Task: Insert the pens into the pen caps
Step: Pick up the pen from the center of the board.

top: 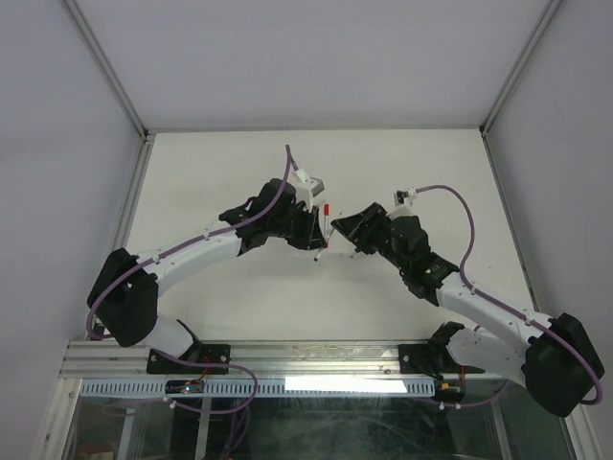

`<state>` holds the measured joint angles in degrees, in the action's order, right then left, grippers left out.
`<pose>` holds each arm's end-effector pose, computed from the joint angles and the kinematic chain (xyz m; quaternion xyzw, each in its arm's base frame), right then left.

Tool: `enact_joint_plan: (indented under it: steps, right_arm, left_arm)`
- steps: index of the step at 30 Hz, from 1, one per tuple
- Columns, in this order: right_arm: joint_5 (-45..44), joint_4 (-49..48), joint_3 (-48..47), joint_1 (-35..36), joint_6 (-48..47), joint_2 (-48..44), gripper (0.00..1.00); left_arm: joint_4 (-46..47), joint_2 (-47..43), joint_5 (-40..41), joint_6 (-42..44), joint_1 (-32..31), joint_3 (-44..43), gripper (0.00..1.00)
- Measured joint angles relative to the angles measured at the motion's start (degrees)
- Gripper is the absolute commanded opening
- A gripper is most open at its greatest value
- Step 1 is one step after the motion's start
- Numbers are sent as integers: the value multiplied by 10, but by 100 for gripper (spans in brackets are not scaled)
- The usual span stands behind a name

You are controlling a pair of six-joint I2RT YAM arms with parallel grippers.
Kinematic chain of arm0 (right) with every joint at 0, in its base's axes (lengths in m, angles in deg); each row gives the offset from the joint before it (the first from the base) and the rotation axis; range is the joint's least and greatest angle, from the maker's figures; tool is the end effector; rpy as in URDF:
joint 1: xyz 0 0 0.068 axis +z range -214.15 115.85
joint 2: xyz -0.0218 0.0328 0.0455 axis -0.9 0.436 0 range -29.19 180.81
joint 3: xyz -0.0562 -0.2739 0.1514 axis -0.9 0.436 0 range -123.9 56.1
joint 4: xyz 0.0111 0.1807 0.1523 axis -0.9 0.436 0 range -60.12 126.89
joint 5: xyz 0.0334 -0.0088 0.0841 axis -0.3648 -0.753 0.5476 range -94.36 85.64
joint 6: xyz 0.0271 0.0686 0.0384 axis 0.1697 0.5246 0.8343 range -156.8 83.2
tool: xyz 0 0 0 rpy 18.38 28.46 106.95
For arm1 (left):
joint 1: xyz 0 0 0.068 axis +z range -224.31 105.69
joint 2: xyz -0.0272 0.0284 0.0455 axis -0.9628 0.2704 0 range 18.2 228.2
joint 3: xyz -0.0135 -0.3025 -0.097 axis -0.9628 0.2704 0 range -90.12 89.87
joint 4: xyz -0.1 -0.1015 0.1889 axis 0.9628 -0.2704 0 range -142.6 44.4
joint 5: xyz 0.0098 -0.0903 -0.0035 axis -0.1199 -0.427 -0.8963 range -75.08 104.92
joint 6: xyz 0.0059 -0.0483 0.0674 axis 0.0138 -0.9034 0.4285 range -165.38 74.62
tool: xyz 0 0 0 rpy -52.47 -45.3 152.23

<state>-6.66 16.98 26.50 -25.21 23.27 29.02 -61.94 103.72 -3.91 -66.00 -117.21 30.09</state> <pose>0.1713 0.1347 0.2858 0.1581 0.7812 0.4487 0.4042 0.2216 -0.2379 0.2866 0.2394 0.8717 -0.3379 0.2620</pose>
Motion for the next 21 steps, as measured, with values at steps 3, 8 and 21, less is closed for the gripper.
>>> enact_joint_plan:
  steps: [3, 8, 21]
  right_arm:
    - [0, -1, -1, 0, 6, 6, 53]
    - [7, 2, -1, 0, 17, 28, 51]
    - [46, 2, -17, 4, 31, 59, 29]
  left_arm:
    - [2, 0, -3, 0, -6, -2, 6]
    - [5, 0, -8, -5, -14, -3, 6]
    - [28, 0, 8, -39, -22, -9, 5]
